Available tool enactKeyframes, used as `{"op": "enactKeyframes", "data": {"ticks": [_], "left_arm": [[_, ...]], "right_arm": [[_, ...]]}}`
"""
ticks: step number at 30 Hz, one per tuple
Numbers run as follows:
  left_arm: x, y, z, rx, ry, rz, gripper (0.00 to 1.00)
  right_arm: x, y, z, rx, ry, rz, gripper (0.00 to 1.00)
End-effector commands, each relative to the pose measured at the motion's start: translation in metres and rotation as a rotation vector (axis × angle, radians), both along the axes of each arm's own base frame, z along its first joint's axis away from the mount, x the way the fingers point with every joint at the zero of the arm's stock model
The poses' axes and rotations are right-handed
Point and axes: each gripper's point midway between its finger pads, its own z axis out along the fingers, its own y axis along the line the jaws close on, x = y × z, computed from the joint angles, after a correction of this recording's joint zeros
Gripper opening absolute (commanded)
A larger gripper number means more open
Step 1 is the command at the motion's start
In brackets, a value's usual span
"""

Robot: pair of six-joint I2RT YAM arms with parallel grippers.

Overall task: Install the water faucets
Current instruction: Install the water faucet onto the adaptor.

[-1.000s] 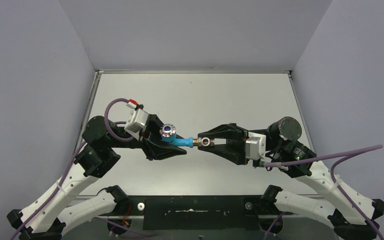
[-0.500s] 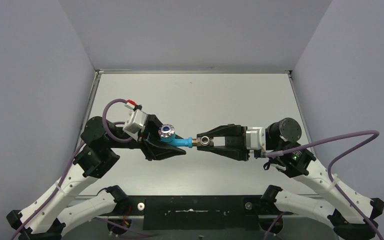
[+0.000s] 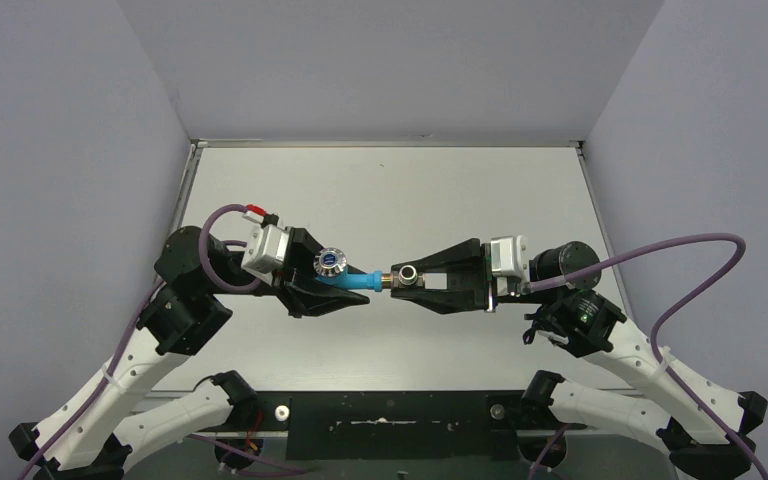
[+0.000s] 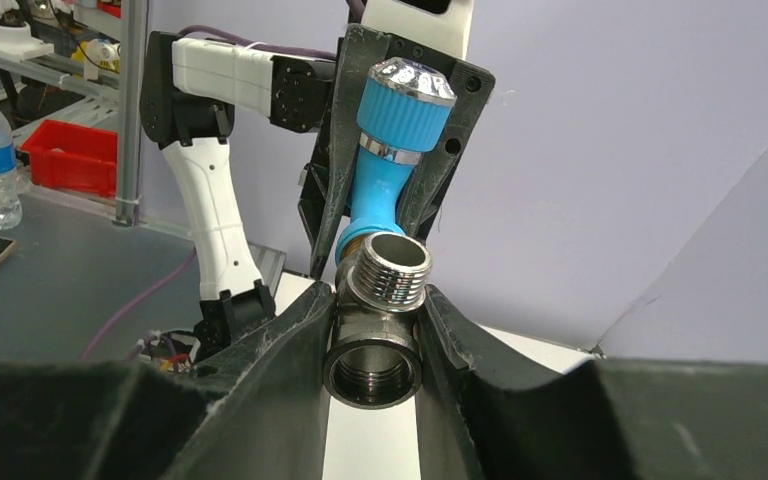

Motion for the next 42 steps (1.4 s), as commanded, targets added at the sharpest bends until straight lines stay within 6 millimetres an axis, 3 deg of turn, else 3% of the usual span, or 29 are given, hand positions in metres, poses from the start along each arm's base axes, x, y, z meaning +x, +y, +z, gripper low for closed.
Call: {"op": "enactKeyframes", "data": {"ticks": [1, 15, 33, 37, 42], "left_arm": [[0.011, -0.003, 0.002, 0.026, -0.082, 0.040, 0.00], [0.024, -0.009, -0.013, 0.105, -0.255, 0.043, 0.00], [0.031, -0.004, -0.007, 0.028, -0.228, 0.134, 0.00], [0.032, -0.002, 0.002, -0.032, -0.210, 0.162, 0.00], [0.044, -0.005, 0.003, 0.004, -0.095, 0.214, 0.00]], "right_arm": [[0.005, 0.005, 0.002, 0.015, 0.070, -0.028, 0.00], [-0.002, 0.006, -0.004, -0.021, 0.230, 0.009, 0.00], [-0.002, 0.007, -0.010, -0.039, 0.289, -0.001, 0.00], [-0.002, 0.006, -0.012, -0.041, 0.302, -0.002, 0.00], [-0.003, 0.006, -0.012, -0.043, 0.308, -0.004, 0.00]]}}
